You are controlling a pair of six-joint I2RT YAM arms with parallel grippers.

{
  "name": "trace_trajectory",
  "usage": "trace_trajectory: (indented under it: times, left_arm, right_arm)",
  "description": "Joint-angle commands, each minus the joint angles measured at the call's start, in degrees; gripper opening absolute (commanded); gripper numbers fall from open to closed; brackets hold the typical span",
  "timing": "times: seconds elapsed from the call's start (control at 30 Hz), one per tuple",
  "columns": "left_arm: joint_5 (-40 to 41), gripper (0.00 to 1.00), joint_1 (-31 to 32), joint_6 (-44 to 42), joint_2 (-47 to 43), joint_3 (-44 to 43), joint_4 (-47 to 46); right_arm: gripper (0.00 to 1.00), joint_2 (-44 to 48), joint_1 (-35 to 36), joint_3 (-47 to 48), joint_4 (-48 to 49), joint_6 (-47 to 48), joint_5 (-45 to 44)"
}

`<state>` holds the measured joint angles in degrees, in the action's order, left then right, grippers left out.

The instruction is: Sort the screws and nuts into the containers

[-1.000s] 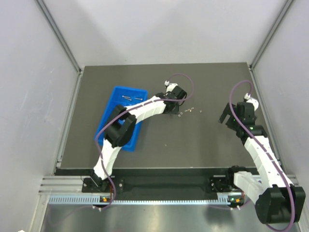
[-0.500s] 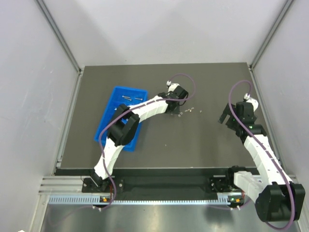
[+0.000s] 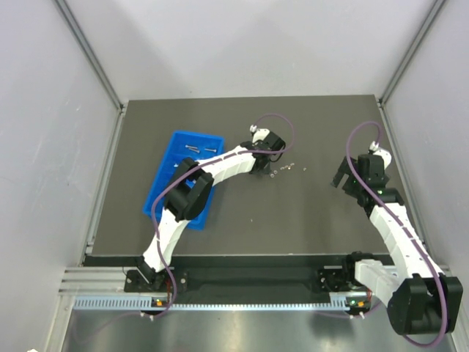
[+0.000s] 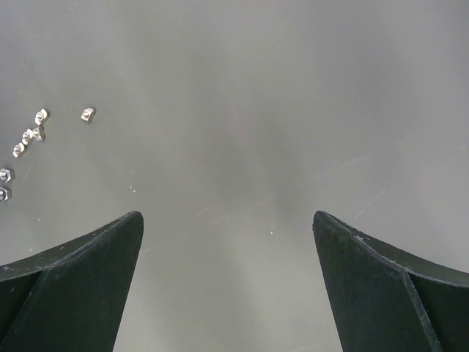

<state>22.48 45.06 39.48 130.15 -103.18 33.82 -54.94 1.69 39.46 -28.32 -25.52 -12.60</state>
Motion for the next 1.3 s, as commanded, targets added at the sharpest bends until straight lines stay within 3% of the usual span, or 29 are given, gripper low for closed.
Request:
trace_trajectory:
  times: [0.0, 0.27, 0.63, 0.97, 1.27]
  left_arm:
    - [0.81, 0.29, 0.03, 2.0, 1.95, -0.8, 2.39]
    - [0.72, 0.14, 0.03, 1.12, 1.43, -0.01, 1.69]
    - [2.48, 0.13, 0.12, -1.96, -8.32, 3.42, 0.71]
    - [8.0, 0.14, -1.99, 3.84, -32.9, 23.43, 2.99]
    - [11.8, 0.15, -12.44, 8.23, -51.47, 39.6, 7.48]
  right_arm:
    - [1.0, -0.17, -0.55, 1.67, 2.3, 0.56, -0.67]
    - [0.99, -0.26, -0.46, 1.76, 2.3, 0.64, -0.76]
    - [1.0, -0.08, -0.46, 2.28, 1.69, 0.64, -0.67]
    - [1.0, 0.36, -0.55, 2.11, 1.07, -0.15, -0.59]
    - [1.0, 0.53, -0.46, 2.46, 0.54, -0.94, 1.0]
